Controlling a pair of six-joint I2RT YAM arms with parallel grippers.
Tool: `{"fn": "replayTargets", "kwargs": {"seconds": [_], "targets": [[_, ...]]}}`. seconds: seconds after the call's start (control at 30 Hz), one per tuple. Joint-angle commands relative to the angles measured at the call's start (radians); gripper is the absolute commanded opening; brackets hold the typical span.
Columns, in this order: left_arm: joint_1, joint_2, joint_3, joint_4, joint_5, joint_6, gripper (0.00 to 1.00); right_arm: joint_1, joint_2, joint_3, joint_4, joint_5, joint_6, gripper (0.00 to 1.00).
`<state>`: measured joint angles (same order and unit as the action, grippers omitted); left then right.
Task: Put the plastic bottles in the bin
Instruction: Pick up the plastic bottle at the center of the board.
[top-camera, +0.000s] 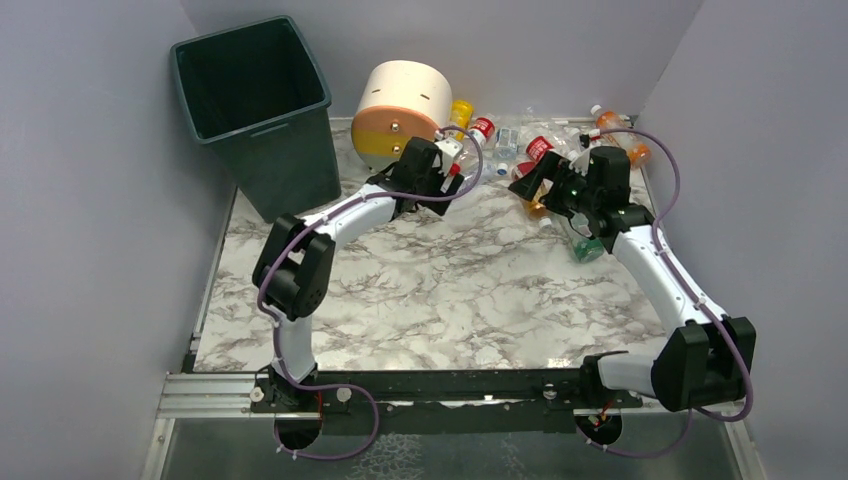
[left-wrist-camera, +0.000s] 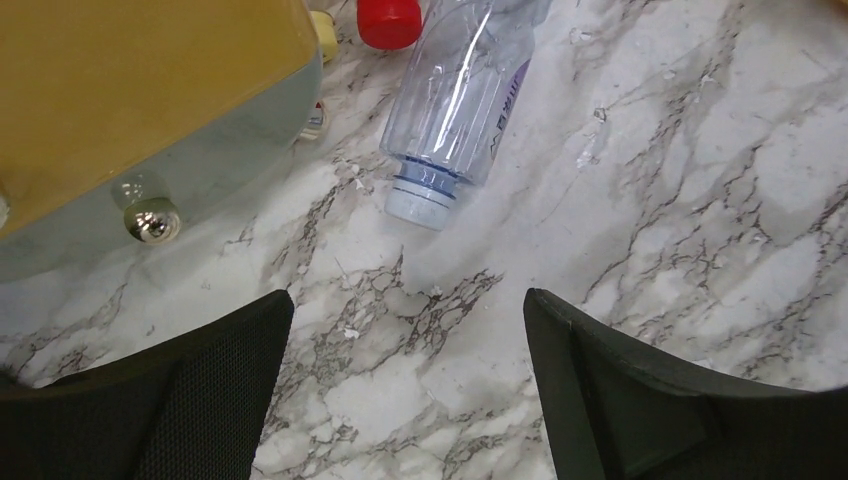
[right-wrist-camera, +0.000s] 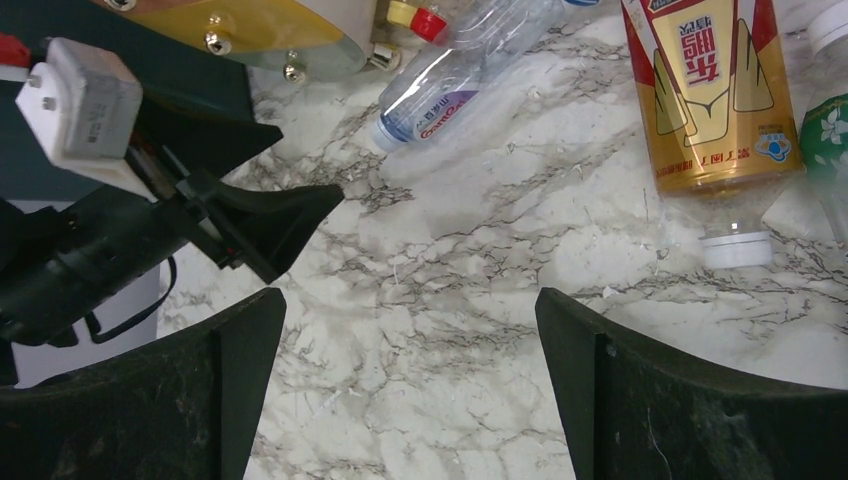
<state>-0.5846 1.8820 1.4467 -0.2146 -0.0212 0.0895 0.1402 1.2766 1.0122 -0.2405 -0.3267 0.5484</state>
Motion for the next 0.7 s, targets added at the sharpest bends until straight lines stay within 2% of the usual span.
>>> {"fn": "replayTargets", "kwargs": {"seconds": [0.0, 0.47, 0.67], "targets": [[-0.003, 0.066, 0.016, 0.108, -0.03, 0.084, 0.9, -0.004, -0.028, -0.028, 0.006, 0.015, -0.016, 0.99], [0.0, 0.228, 0.086, 0.125, 0.038, 0.093, 0.86, -0.014, -0.029, -0.056, 0.029, -0.003, -0.015, 0.99], [0.0, 0.263, 0.115, 0.12, 0.057, 0.09, 0.77, -0.016, -0.028, -0.059, 0.034, -0.007, -0.015, 0.99]]}}
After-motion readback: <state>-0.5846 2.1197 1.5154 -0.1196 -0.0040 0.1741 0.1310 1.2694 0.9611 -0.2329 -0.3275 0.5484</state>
